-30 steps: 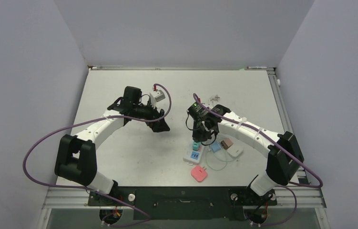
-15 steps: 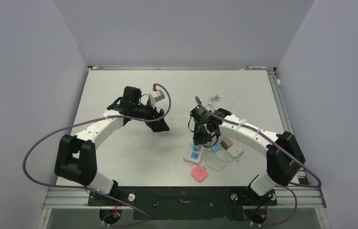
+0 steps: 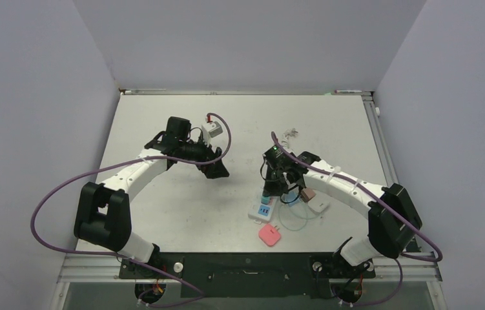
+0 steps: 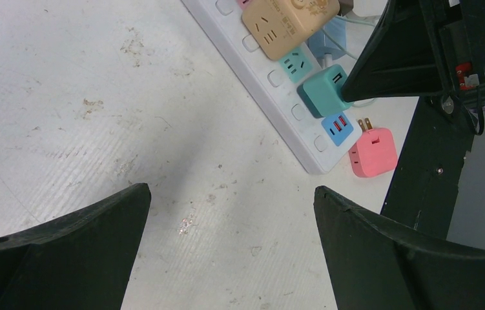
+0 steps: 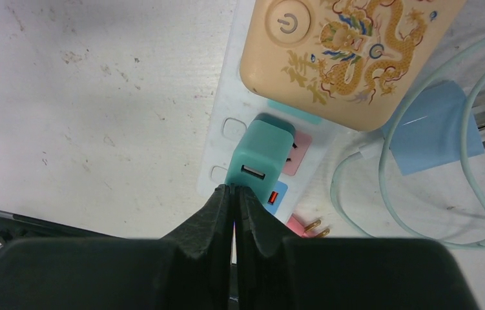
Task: Insert the plug
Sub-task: Insert the plug into the socket.
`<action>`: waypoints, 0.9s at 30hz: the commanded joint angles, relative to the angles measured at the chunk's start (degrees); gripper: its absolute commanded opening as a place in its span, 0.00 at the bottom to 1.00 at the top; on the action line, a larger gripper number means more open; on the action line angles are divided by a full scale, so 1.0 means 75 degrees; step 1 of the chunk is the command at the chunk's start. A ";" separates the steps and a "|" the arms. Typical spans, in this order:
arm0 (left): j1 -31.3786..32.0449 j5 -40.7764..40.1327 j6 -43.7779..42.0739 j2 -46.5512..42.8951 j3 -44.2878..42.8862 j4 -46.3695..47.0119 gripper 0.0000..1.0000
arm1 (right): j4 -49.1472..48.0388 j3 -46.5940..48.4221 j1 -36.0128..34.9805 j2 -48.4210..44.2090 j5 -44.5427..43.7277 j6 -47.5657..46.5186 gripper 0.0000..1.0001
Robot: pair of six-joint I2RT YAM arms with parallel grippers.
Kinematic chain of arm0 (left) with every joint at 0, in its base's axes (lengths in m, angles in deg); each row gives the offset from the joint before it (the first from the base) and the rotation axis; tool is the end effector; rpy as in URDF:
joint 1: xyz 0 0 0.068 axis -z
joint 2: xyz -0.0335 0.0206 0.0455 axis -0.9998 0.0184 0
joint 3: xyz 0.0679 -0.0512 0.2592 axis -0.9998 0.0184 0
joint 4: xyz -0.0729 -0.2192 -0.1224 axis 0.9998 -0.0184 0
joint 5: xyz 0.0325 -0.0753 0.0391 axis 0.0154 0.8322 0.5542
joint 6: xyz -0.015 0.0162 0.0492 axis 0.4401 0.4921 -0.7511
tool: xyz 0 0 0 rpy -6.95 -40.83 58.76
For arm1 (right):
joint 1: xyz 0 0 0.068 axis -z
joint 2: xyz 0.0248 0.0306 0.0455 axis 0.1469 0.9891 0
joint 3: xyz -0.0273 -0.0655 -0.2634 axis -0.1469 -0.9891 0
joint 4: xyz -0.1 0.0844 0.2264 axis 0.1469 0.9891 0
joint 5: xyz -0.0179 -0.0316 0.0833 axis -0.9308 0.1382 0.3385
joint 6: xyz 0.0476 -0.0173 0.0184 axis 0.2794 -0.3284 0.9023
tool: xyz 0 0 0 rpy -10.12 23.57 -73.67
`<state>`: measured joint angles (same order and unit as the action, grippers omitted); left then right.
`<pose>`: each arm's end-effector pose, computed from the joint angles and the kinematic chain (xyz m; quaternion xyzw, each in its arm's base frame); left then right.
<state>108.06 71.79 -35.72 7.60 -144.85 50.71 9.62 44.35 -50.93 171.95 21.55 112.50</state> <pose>0.2894 -0.1275 0.2436 0.3566 0.7945 -0.3900 0.2992 0.2121 0.1984 0.2261 0.0749 0.9762 0.1758 0.1030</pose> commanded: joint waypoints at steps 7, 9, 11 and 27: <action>-0.0064 0.0142 -0.0261 -0.0147 -0.0349 -0.0344 0.96 | 0.0270 -0.1017 0.0045 0.0322 -0.0160 -0.0176 0.05; -0.0064 0.0181 -0.0242 -0.0213 -0.0419 -0.0455 0.96 | 0.0266 -0.0809 0.0061 0.0273 -0.0159 -0.0273 0.06; -0.0064 0.0188 -0.0298 -0.0256 -0.0594 -0.0719 0.96 | 0.0321 -0.0370 0.0180 0.0253 -0.0157 -0.0378 0.15; 0.1554 -0.1891 0.1274 -0.0011 -0.1457 -0.0871 0.96 | 0.0723 0.1811 0.2143 -0.0688 0.0302 -0.1270 0.75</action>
<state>111.99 65.91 -32.31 8.04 -157.13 39.41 12.94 57.66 -41.00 172.25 23.82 105.53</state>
